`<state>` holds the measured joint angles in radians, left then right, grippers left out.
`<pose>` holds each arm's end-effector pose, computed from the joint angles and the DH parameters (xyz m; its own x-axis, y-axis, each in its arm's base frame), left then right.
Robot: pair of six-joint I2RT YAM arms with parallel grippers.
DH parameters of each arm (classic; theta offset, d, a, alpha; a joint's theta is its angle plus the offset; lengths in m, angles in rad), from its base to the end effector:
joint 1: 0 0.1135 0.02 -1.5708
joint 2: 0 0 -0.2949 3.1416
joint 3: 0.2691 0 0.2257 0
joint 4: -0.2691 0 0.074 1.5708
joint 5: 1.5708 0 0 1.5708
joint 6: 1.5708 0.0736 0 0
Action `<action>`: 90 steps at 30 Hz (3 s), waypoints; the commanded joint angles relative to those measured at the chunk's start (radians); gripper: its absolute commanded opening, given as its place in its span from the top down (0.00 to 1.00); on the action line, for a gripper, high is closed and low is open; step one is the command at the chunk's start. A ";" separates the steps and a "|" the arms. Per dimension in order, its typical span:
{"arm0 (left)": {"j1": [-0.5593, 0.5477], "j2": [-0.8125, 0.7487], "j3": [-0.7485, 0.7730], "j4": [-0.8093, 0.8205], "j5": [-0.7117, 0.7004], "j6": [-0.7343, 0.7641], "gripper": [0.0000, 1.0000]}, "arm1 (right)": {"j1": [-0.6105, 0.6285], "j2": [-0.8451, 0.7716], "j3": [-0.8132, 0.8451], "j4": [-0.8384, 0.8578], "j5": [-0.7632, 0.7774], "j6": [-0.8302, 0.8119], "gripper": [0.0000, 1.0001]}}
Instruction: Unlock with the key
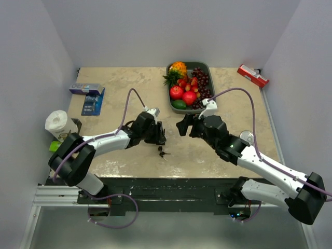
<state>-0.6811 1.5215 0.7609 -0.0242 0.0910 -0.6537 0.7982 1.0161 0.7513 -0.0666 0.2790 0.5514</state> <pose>0.2356 -0.1995 0.1974 -0.8475 -0.0926 -0.5226 0.2036 0.8526 -0.4813 0.1731 0.1486 0.3181 -0.4589 0.2508 -0.8524 -0.3126 0.8525 0.4191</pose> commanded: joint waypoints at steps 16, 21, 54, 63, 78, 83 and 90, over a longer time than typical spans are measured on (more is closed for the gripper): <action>0.153 0.192 0.143 -0.042 -0.028 0.106 1.00 | -0.004 -0.022 -0.040 0.027 0.002 0.028 0.14; 0.158 0.230 0.160 -0.082 -0.071 0.143 1.00 | -0.005 -0.013 -0.050 0.043 -0.014 0.027 0.13; 0.160 -0.334 -0.117 0.254 0.859 0.259 1.00 | -0.149 0.177 -0.101 0.507 -0.817 -0.179 0.06; 0.161 -0.343 -0.126 0.277 0.849 0.252 1.00 | -0.149 0.173 -0.122 0.539 -0.888 -0.162 0.25; 0.158 -0.270 -0.080 0.149 0.474 0.236 1.00 | -0.149 0.323 -0.023 0.378 -0.655 -0.120 1.00; 0.143 -0.180 -0.038 0.087 0.282 0.180 1.00 | -0.139 0.508 0.101 0.317 -0.552 -0.110 1.00; 0.127 -0.070 0.026 0.052 0.099 0.146 1.00 | -0.129 0.680 0.193 0.323 -0.430 -0.096 1.00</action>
<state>-0.5499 1.4239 0.6994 0.0113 0.2974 -0.4141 0.6804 1.6405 0.8791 0.2886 -0.3466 0.4950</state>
